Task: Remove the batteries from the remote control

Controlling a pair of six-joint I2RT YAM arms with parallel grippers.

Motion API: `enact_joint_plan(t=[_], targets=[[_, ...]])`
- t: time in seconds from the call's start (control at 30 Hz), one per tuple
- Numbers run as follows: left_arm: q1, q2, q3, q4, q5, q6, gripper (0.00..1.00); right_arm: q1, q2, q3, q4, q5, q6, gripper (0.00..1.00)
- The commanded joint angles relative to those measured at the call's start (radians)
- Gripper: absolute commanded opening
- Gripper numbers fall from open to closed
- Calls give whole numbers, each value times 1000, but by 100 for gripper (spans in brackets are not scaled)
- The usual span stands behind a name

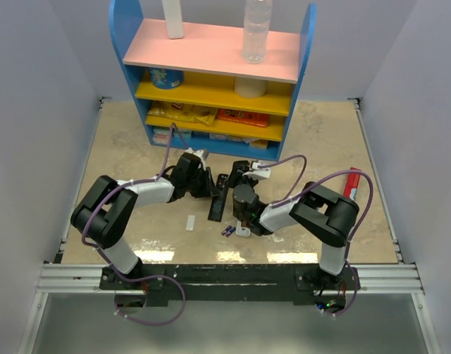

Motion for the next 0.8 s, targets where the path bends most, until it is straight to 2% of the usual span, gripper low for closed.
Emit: enact_joint_plan(t=[0.0,0.77], targets=[[-30,61,-25,-1,-23,8,29,-4,21,52,66,-30,-46,0],[-28,57,-28,-2,-26,8,29,-6,-23,102,92,-32,-228,0]])
